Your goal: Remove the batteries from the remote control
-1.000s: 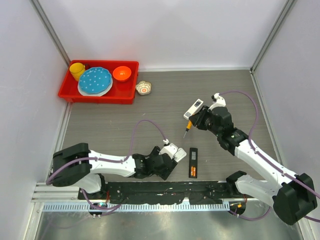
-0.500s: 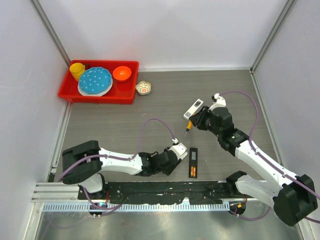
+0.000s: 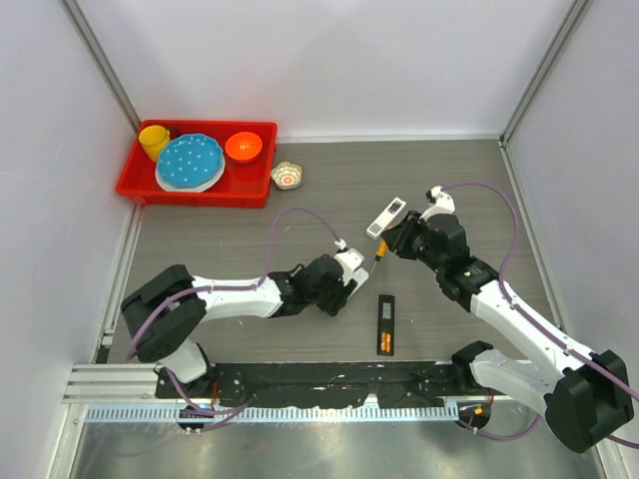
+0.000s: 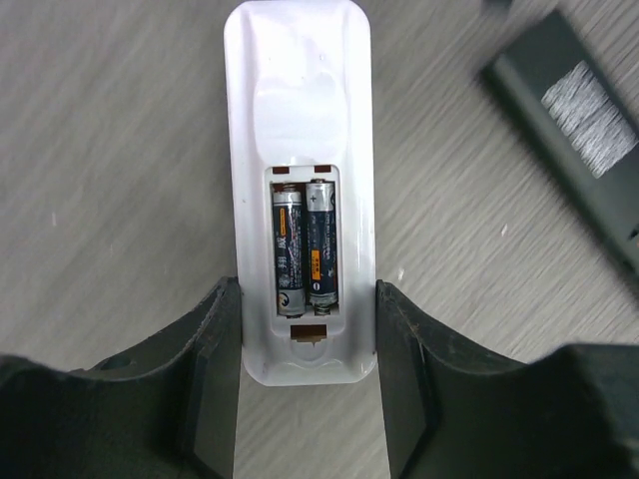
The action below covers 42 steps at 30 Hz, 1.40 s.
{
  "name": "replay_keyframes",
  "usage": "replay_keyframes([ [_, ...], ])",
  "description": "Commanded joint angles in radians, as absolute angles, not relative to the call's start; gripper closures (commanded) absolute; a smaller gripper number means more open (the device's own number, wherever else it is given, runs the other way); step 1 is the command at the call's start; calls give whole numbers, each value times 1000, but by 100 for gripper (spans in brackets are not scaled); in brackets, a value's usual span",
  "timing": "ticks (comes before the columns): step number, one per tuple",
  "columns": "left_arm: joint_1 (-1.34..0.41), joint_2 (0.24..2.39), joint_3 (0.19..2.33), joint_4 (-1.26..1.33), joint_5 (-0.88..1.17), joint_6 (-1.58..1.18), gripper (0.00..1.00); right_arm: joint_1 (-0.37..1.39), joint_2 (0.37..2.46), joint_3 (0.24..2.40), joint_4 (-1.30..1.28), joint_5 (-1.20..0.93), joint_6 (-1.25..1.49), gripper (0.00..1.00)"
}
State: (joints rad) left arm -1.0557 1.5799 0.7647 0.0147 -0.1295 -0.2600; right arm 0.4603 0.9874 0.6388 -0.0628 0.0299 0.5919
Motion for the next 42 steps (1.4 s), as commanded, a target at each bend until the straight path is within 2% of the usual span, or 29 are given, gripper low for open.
replay_keyframes([
  [1, -1028, 1652, 896, 26, -48, -158, 74, 448, 950, 641, -40, 58, 569, 99],
  [5, -1009, 1732, 986, 3, 29, -109, 70, 442, 951, 638, -46, 64, 569, 99],
  [11, -988, 1818, 1048, -44, 80, -69, 55, 433, 940, 626, -61, 74, 561, 99],
  [12, -982, 1819, 1048, -46, 87, -71, 48, 431, 937, 626, -66, 80, 561, 99],
  [14, -982, 1812, 1040, -43, 109, -74, 44, 430, 927, 624, -78, 92, 557, 99],
  [18, -971, 1775, 1032, -64, 112, -68, 28, 426, 911, 614, -83, 112, 554, 99],
  [32, -960, 1744, 930, -8, 118, -78, 27, 428, 1038, 577, 129, 52, 604, 99],
  [39, -960, 1753, 927, -6, 95, -75, 35, 439, 1092, 535, 255, 71, 634, 99],
  [42, -960, 1740, 907, -5, 80, -81, 31, 462, 1106, 522, 304, 89, 624, 99],
])
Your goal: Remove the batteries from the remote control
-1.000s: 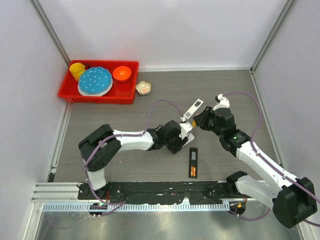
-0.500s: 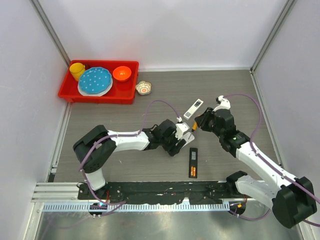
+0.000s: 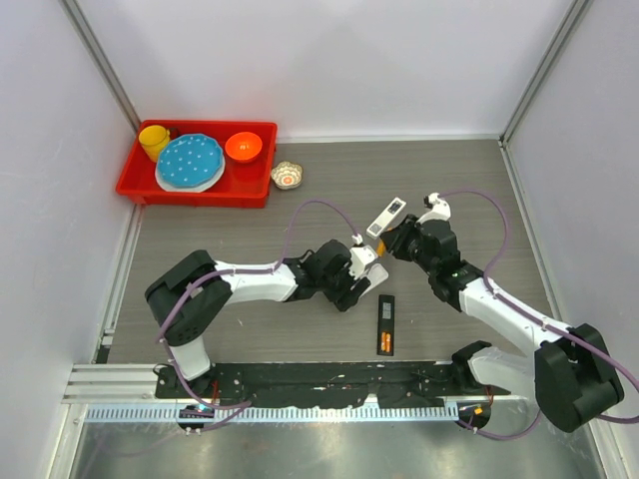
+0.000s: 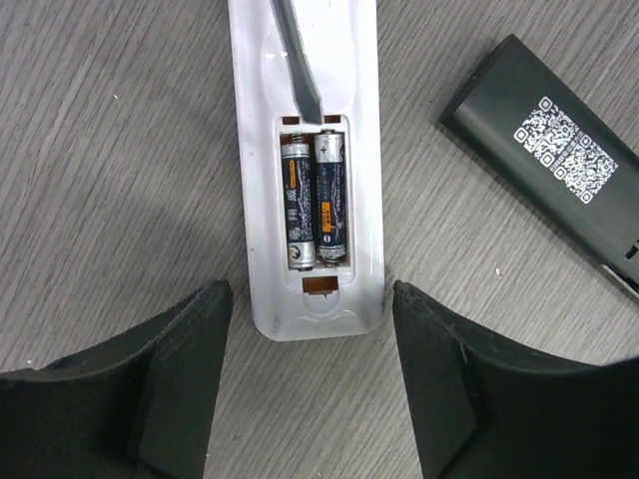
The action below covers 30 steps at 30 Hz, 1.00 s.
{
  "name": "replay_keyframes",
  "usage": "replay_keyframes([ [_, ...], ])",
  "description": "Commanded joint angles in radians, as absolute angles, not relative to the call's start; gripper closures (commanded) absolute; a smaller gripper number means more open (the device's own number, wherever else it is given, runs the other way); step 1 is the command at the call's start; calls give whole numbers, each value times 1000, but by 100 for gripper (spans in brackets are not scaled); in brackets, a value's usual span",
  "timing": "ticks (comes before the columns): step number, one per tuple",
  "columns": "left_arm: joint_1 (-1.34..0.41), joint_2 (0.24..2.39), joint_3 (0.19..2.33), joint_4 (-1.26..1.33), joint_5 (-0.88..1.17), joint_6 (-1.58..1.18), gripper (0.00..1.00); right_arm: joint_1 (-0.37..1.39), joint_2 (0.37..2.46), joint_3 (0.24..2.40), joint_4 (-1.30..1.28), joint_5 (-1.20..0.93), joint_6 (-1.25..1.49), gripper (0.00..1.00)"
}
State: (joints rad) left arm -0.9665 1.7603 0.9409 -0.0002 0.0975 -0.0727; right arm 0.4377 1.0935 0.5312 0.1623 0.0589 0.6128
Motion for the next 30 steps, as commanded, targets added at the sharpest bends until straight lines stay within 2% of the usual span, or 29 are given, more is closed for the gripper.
replay_keyframes([
  [1, -960, 1735, 894, -5, 65, -86, 29, 468, 1114, 519, 325, 95, 621, 99],
  [13, -974, 1643, 805, 80, -41, -101, 33, 497, 1097, 505, 337, 158, 598, 99],
  [18, -1003, 1678, 821, 97, -35, -77, 30, 497, 1078, 483, 333, 166, 594, 99],
  [30, -1005, 1758, 887, 81, 27, -64, 29, 497, 1058, 469, 325, 164, 577, 99],
])
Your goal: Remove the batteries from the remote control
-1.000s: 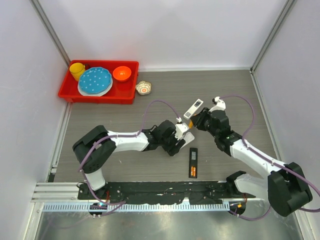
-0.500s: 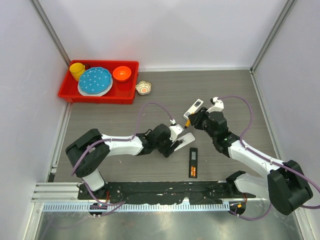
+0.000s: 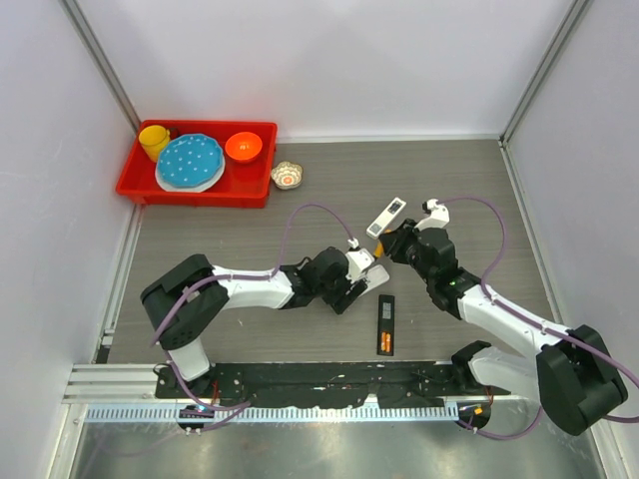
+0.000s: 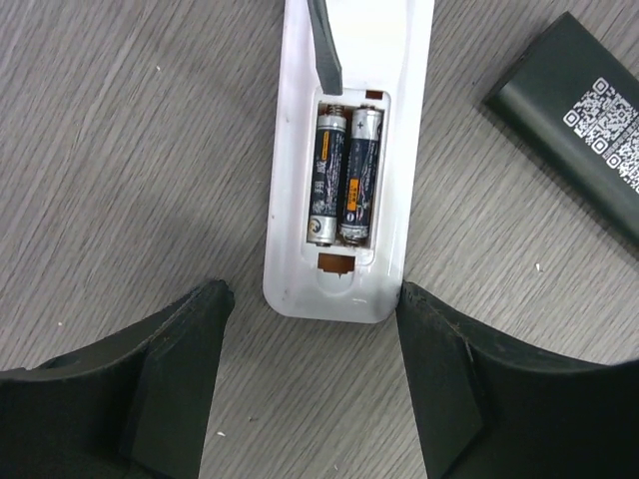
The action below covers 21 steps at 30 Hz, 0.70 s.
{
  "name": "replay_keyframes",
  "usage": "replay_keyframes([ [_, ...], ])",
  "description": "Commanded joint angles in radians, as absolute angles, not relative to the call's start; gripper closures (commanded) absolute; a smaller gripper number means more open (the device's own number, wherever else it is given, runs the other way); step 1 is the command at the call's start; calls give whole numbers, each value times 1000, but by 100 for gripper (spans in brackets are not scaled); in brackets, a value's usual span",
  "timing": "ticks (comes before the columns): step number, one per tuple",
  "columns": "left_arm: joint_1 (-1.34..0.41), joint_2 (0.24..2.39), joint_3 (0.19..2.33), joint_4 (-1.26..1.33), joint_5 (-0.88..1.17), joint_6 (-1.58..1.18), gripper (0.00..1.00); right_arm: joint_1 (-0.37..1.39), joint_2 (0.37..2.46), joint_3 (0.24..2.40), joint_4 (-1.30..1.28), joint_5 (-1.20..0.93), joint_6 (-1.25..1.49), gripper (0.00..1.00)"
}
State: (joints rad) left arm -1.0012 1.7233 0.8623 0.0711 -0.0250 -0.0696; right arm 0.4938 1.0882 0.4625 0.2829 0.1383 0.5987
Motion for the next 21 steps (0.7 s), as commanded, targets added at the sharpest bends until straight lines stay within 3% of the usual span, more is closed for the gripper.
replay_keyframes([
  [1, -1005, 1759, 890, 80, 32, -64, 29, 497, 1058, 466, 325, 164, 577, 99],
  [6, -1006, 1770, 899, 75, 48, -60, 32, 499, 1054, 465, 316, 169, 558, 99],
  [9, -1006, 1769, 900, 77, 64, -55, 43, 503, 1054, 466, 305, 176, 543, 99],
  [13, -1008, 1775, 905, 66, 92, -51, 65, 512, 1055, 476, 298, 184, 509, 99],
  [18, -1006, 1776, 905, 60, 97, -48, 77, 535, 1046, 477, 288, 209, 476, 99],
  [21, -1006, 1776, 907, 57, 95, -48, 79, 557, 1048, 474, 291, 227, 462, 99],
])
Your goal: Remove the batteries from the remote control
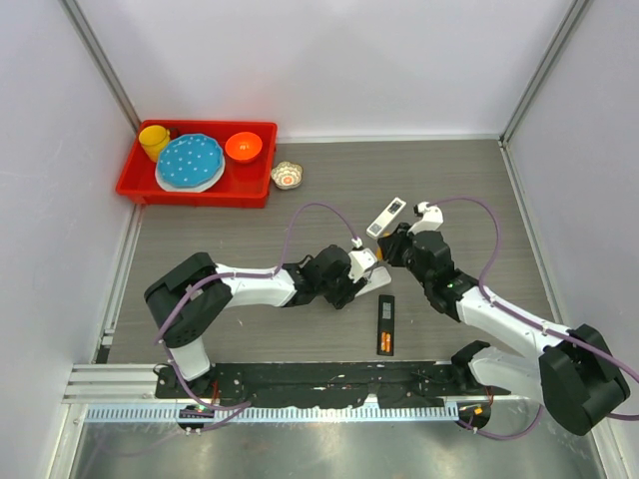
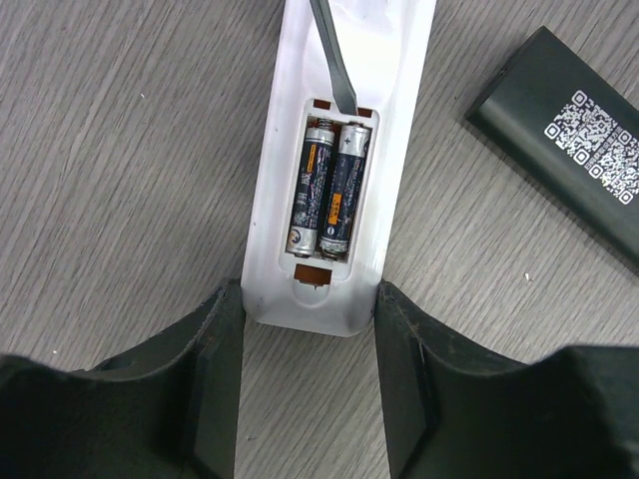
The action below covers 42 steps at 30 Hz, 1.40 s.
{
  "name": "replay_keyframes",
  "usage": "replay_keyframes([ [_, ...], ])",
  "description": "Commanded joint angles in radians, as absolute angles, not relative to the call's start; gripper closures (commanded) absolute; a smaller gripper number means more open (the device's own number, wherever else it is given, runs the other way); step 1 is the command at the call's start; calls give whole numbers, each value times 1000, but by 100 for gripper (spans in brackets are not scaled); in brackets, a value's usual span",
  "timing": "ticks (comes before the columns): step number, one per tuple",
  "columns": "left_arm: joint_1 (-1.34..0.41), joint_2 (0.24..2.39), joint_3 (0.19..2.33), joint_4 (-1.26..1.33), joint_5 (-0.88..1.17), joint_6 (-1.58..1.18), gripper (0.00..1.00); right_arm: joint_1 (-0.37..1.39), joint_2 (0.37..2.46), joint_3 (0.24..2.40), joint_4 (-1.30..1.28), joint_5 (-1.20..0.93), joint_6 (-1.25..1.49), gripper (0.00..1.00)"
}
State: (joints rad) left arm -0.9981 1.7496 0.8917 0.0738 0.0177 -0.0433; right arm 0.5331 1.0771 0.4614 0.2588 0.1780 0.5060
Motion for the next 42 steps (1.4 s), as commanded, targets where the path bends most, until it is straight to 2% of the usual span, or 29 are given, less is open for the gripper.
replay_keyframes([
  [1, -1006, 1776, 907, 55, 95, -48, 80, 563, 1049, 474, 290, 233, 460, 99],
  [21, -1006, 1779, 914, 40, 91, -43, 85, 624, 1097, 462, 282, 333, 436, 99],
  [42, -1006, 1787, 920, 26, 84, -38, 87, 652, 1077, 462, 333, 302, 454, 99],
])
